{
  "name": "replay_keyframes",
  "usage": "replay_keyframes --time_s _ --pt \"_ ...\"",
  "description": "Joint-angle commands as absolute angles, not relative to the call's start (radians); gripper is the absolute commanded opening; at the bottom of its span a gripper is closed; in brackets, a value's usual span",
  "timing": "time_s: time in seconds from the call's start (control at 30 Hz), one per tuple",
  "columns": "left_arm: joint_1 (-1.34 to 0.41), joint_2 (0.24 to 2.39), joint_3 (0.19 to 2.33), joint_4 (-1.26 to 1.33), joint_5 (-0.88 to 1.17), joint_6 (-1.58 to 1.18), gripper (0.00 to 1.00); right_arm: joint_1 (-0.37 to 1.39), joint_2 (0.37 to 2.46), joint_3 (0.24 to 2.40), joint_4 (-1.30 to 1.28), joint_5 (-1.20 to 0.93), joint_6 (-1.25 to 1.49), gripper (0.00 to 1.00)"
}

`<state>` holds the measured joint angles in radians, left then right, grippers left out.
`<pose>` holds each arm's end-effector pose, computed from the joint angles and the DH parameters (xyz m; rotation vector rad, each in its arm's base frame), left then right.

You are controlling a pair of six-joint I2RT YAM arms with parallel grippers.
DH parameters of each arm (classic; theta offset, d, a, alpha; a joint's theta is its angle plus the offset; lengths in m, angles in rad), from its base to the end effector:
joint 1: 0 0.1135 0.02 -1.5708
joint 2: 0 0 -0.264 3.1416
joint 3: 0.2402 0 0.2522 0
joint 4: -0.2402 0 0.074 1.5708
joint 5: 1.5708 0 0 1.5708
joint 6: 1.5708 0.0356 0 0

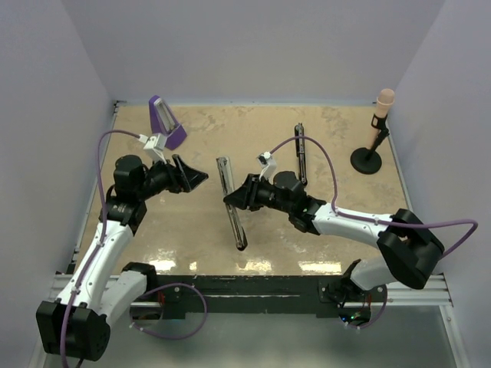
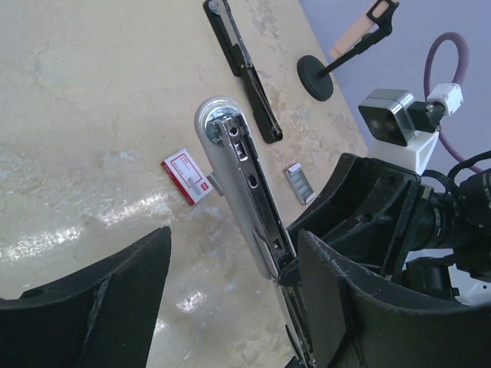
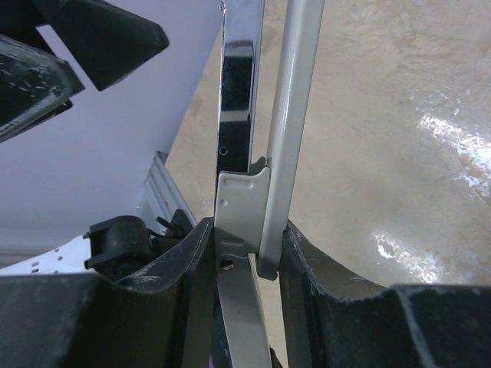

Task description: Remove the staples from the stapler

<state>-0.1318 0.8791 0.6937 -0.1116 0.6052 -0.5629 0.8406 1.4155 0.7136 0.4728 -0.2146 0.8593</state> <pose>0.1978 -0.0467 0.3004 0.0222 1.9453 -1.0338 0.2017 0.2367 0.2373 -0.1539 2.0238 1.3495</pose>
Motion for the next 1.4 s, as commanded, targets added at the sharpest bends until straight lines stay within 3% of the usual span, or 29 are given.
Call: replay_keyframes --time_s 0.0,0.7,0.8,0.93,1.07,1.2,1.27,1.37 --pt "-0.182 0.914 0.745 -0.048 0.546 -0.614 0.70 0.842 1.394 0.718 0.678 -0.244 0.893 0.00" --pt "-0.423 1.138 0.854 -0.058 0.327 -0.623 0.68 0.856 1.350 0.707 0.641 -0.160 0.836 0.00" --pt "-0.428 1.161 0.853 -0.052 0.321 -0.630 0.62 0.857 1.358 0.710 0.643 -0.147 0.835 0.00" --pt "-0.430 1.170 0.841 -0.028 0.362 -0.647 0.38 0.859 1.373 0.712 0.649 -0.133 0.839 0.00" --pt "-0.431 1.166 0.818 0.012 0.399 -0.673 0.29 0.861 1.400 0.715 0.675 -0.141 0.844 0.00" --pt "-0.430 1.173 0.811 0.029 0.431 -0.684 0.00 0.859 1.430 0.716 0.684 -0.150 0.842 0.00" --pt "-0.430 1.175 0.819 0.018 0.422 -0.675 0.00 0.861 1.437 0.713 0.683 -0.156 0.838 0.04" --pt "-0.426 1.186 0.845 -0.075 0.364 -0.643 0.00 0.861 1.440 0.707 0.673 -0.158 0.828 0.22"
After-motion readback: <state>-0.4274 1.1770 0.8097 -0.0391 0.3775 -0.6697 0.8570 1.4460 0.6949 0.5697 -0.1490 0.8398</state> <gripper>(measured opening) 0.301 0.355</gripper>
